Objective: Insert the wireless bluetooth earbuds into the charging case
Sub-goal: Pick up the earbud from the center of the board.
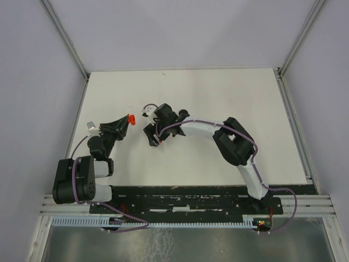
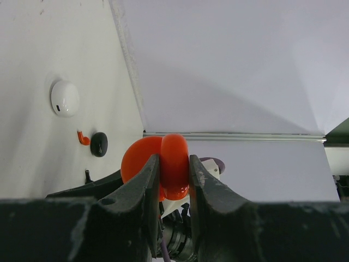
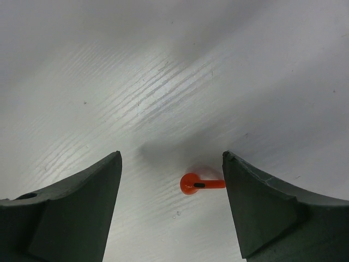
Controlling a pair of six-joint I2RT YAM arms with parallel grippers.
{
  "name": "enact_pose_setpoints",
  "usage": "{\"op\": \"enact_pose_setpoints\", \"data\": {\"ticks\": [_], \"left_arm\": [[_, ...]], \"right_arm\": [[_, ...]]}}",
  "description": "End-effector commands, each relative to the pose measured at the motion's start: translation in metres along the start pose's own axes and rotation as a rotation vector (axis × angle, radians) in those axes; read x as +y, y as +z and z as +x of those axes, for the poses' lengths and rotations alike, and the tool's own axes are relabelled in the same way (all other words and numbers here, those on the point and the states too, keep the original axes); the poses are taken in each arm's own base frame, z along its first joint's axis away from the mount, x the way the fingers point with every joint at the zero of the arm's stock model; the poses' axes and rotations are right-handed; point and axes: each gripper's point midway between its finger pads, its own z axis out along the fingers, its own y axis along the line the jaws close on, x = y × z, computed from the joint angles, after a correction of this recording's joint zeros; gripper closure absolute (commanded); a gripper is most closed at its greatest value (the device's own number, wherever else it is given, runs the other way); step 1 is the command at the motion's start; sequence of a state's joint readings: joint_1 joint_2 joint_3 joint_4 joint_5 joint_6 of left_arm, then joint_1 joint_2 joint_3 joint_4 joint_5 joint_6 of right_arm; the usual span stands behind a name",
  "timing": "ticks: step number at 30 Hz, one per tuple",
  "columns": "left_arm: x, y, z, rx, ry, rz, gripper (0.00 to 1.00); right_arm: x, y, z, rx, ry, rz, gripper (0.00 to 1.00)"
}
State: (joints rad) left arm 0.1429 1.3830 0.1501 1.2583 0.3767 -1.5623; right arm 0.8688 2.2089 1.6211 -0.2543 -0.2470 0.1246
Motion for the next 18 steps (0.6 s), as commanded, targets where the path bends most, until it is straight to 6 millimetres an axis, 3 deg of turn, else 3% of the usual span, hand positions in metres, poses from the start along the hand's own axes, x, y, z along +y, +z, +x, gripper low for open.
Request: {"op": "enact_pose_setpoints", "data": {"ticks": [1,18], "left_arm": [[-0.007,0.0,0.002,0.016,0.058,0.036,0.97],[-0.008,-0.003,0.003,0.018,0.058,0.042,0.97]], "right_arm": [[0.007,-0.008,-0.011,-0.043,-0.008,-0.022,0.18],[0.013,-0.028,0.017,-0.026,0.017,-0.024,0.19]]}}
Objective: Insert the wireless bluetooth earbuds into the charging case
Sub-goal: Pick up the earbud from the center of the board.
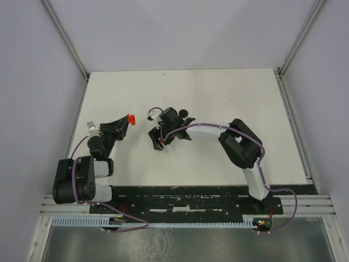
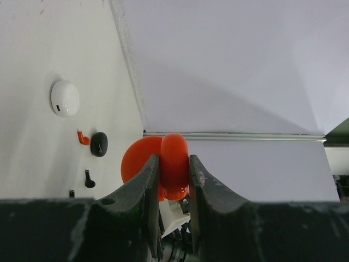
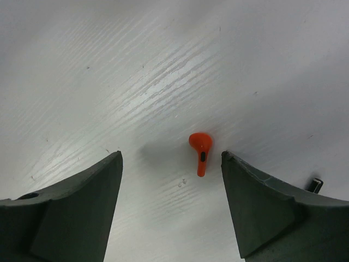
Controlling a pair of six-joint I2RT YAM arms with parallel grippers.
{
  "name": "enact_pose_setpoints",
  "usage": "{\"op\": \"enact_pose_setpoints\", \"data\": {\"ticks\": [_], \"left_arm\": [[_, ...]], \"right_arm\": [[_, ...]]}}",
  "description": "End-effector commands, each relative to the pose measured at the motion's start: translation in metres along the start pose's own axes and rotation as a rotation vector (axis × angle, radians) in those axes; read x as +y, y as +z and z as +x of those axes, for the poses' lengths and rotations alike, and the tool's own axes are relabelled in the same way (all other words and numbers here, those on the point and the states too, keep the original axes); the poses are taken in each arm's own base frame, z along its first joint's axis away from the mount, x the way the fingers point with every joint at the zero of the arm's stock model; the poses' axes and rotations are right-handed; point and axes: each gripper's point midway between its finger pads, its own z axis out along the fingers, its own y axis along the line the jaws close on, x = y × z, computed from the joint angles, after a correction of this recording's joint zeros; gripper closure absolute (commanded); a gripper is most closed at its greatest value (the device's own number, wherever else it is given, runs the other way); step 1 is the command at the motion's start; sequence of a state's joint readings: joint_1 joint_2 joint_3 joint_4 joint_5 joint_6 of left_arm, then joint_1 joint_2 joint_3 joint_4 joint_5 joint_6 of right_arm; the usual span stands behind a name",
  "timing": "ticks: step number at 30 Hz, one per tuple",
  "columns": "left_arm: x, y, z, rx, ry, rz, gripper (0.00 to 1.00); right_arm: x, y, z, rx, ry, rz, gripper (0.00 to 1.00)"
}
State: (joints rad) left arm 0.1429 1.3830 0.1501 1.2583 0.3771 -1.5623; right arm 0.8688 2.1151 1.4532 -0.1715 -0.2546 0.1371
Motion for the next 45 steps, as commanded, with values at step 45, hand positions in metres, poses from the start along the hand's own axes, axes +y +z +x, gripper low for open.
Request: {"op": "enact_pose_setpoints", "data": {"ticks": [45], "left_arm": [[-0.007,0.0,0.0,0.023,0.032,0.045,0.97]], "right_arm": [[-0.02,0.01,-0.009,0.068,-0.083,0.22,0.53]]}}
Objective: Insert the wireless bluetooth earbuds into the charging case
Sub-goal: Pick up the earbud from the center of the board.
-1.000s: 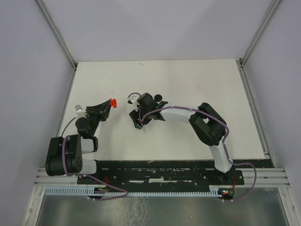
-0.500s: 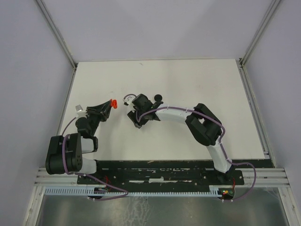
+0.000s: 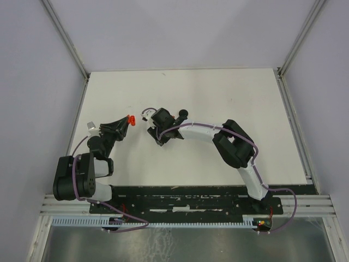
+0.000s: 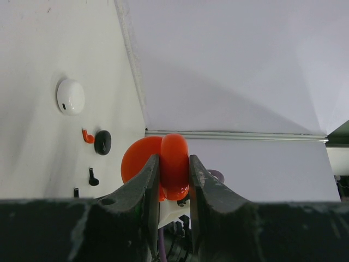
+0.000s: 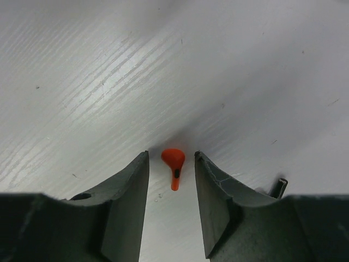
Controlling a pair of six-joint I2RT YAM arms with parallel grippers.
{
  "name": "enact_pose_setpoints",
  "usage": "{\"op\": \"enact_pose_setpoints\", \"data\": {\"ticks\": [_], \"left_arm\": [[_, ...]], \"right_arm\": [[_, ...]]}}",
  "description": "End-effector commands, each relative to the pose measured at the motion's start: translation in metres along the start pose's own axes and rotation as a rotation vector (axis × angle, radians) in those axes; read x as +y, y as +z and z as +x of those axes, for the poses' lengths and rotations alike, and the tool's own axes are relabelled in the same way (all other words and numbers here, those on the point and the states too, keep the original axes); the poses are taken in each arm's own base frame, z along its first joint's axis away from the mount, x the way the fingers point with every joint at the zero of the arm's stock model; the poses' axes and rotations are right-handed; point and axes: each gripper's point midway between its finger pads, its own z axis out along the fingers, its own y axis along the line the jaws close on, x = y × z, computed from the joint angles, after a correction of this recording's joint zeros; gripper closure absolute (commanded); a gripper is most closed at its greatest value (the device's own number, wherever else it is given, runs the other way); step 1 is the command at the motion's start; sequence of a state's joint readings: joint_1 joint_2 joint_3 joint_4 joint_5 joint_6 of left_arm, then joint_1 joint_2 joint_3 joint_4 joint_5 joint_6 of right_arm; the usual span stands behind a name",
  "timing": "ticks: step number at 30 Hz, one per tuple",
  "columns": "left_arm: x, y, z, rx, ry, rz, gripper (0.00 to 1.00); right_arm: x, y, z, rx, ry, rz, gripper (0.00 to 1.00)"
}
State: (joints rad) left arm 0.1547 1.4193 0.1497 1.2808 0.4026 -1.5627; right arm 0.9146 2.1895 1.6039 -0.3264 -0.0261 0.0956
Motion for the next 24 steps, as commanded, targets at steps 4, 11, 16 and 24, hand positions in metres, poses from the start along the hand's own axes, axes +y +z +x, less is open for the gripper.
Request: {"op": "enact_pose_setpoints", "data": {"ticks": [4,11,16,24], "left_arm": [[-0.013,0.0,0.0,0.009,0.037,0.057,0.97],[-0.012,0.0,-0.001,0.009,0.035,0.056,0.97],[-0.011,-0.001,0.0,0.012,0.036,0.055,0.97],[-0.01,0.0,0.003,0.033,0.04,0.051,0.97]], "right_arm": [[-0.002,0.002,-0.006,-0.004,-0.018,0.021,0.55],[-0.002,0.004,-0.005,0.002,-0.02,0.024,0.61],[-0.003,0.004,-0.005,0.001,-0.021,0.026,0.66],[-0.006,-0.003,-0.02,-0.058,-0.023,0.042,0.76]]}}
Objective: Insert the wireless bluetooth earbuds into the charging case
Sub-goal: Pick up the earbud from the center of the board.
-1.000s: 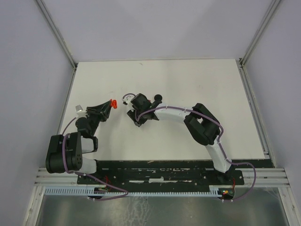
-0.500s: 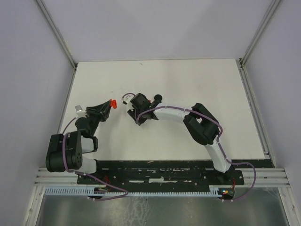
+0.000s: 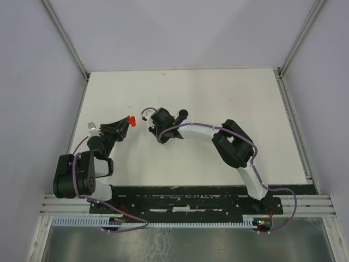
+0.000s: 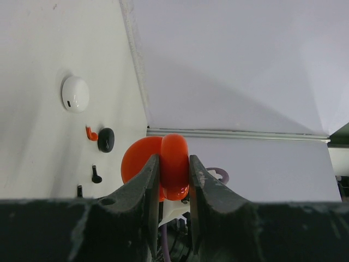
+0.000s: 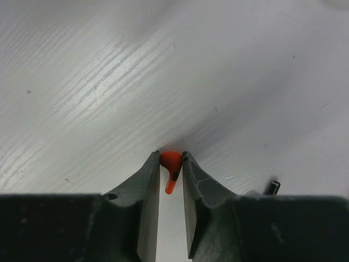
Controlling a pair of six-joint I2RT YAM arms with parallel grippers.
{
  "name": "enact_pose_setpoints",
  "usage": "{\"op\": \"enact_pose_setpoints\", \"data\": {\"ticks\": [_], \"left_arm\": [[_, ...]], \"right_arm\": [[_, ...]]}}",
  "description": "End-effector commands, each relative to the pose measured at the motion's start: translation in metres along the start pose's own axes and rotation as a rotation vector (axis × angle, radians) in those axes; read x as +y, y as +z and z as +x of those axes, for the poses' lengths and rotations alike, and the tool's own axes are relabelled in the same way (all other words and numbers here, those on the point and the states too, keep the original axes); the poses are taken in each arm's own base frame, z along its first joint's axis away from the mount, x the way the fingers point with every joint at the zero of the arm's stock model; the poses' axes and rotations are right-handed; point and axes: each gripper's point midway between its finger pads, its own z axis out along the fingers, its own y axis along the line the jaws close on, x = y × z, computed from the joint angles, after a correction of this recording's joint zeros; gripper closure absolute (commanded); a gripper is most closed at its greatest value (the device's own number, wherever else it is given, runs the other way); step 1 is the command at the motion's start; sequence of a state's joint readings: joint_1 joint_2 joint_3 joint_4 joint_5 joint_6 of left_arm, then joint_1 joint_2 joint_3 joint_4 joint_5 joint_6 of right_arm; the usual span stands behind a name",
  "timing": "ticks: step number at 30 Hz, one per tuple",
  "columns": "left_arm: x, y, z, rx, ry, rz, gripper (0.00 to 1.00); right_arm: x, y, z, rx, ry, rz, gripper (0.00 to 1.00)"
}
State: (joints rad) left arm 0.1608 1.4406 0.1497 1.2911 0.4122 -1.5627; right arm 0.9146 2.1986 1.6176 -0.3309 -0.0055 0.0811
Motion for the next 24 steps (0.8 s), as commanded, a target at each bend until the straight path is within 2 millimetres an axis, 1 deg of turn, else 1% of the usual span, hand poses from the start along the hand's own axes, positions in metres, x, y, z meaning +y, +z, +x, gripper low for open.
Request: {"op": "enact_pose_setpoints", "data": {"ticks": [1,5,8,11,13,18,21,22,23,24], "left_arm": [[-0.013,0.0,0.004,0.035,0.043,0.057,0.97],[-0.013,0.002,0.007,0.057,0.041,0.051,0.97],[-0.013,0.005,0.012,0.088,0.041,0.042,0.97],[-0.012,0.011,0.021,0.134,0.039,0.027,0.97],[-0.013,0.016,0.031,0.172,0.033,0.024,0.97],[-0.016,0.036,0.07,0.296,-0.006,0.02,0.97],[-0.021,0.047,0.094,0.368,-0.047,0.05,0.97],[-0.017,0.05,0.1,0.384,-0.067,0.046,0.97],[-0.022,0.052,0.105,0.398,-0.079,0.064,0.97],[-0.021,0.054,0.111,0.414,-0.091,0.068,0.97]], "right_arm": [[-0.003,-0.008,-0.021,-0.078,-0.001,0.02,0.77],[-0.011,-0.029,-0.044,-0.21,0.049,0.014,0.81],[-0.022,-0.052,-0.064,-0.326,0.076,0.019,0.85],[-0.034,-0.079,-0.078,-0.436,0.083,0.034,0.89],[-0.045,-0.101,-0.092,-0.548,0.085,0.054,0.92],[-0.066,-0.141,-0.104,-0.697,0.098,0.092,0.92],[-0.075,-0.159,-0.105,-0.775,0.101,0.117,0.94],[-0.076,-0.163,-0.102,-0.805,0.095,0.125,0.95],[-0.077,-0.174,-0.107,-0.859,0.084,0.129,0.96],[-0.077,-0.18,-0.106,-0.894,0.066,0.134,0.98]]}}
